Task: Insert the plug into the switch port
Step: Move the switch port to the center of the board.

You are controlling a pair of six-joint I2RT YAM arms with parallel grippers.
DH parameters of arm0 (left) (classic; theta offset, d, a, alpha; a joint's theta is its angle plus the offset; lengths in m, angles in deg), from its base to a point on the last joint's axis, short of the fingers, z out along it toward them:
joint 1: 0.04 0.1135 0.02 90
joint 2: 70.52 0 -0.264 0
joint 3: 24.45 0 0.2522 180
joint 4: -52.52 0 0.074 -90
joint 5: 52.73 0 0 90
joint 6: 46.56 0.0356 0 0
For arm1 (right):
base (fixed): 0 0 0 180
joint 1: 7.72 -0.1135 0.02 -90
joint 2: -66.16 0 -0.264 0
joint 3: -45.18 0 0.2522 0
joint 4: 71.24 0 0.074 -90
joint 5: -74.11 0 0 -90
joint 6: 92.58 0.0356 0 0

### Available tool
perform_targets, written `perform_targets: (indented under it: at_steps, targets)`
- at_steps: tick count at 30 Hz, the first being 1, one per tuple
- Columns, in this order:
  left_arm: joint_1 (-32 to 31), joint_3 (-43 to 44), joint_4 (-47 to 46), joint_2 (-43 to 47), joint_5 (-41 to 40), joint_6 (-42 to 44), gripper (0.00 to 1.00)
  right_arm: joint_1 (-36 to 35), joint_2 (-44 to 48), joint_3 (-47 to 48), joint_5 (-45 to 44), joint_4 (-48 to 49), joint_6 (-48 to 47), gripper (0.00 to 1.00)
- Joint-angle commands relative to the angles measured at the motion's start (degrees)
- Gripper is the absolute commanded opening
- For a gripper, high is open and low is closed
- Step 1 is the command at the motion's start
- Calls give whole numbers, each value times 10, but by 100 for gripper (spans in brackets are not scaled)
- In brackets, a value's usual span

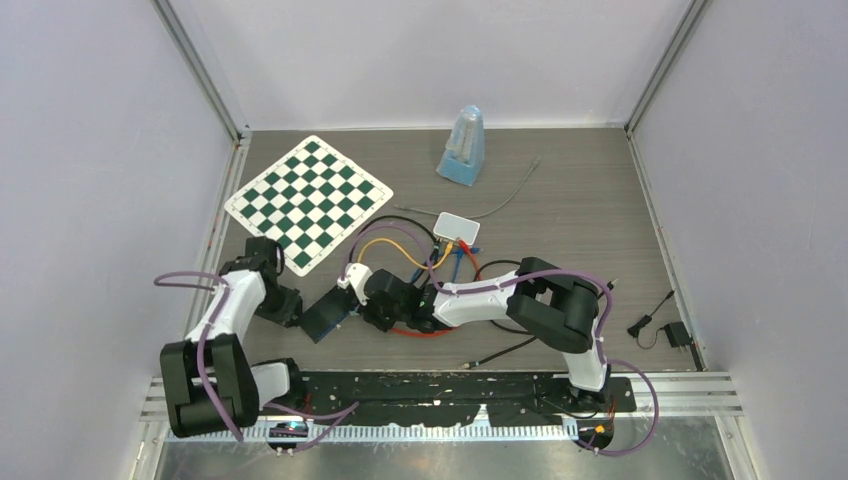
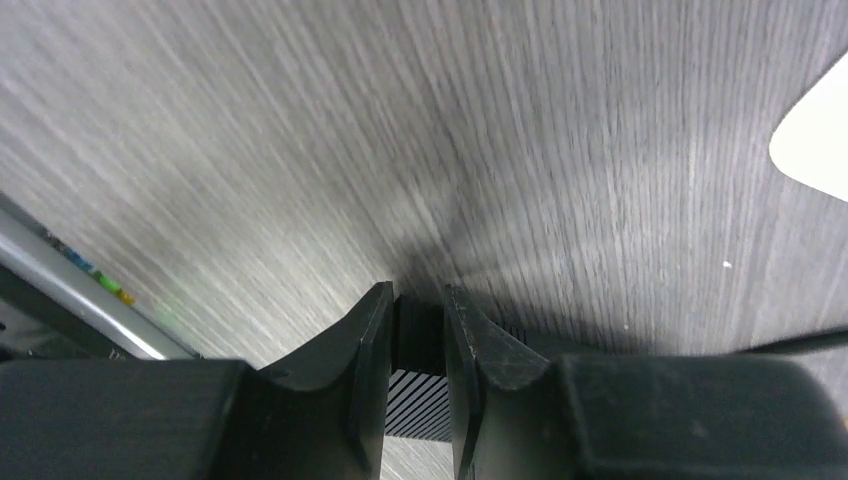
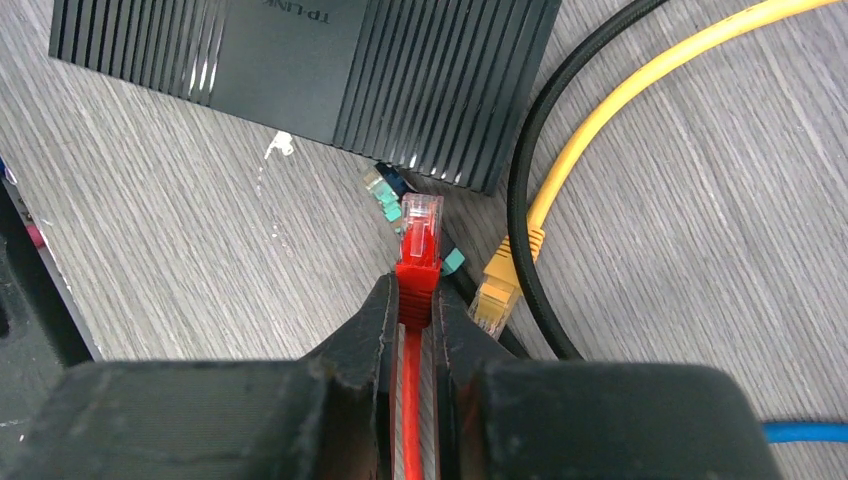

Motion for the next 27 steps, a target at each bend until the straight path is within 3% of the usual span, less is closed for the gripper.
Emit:
perform_targets:
  at_steps: [1, 11, 18, 27]
  targets:
    - [-11, 9, 60, 63, -1, -48, 26, 7, 18, -3, -20, -7, -5, 5]
    - [-10, 64, 94, 82, -139, -49, 30, -3, 62, 15, 7, -71, 21, 5]
    - [-5, 66, -25, 34, -61, 27, 31, -5, 45, 62, 27, -126, 59, 5]
    - [-4, 49, -68, 27, -18, 82, 32, 0, 34, 106, -4, -117, 68, 5]
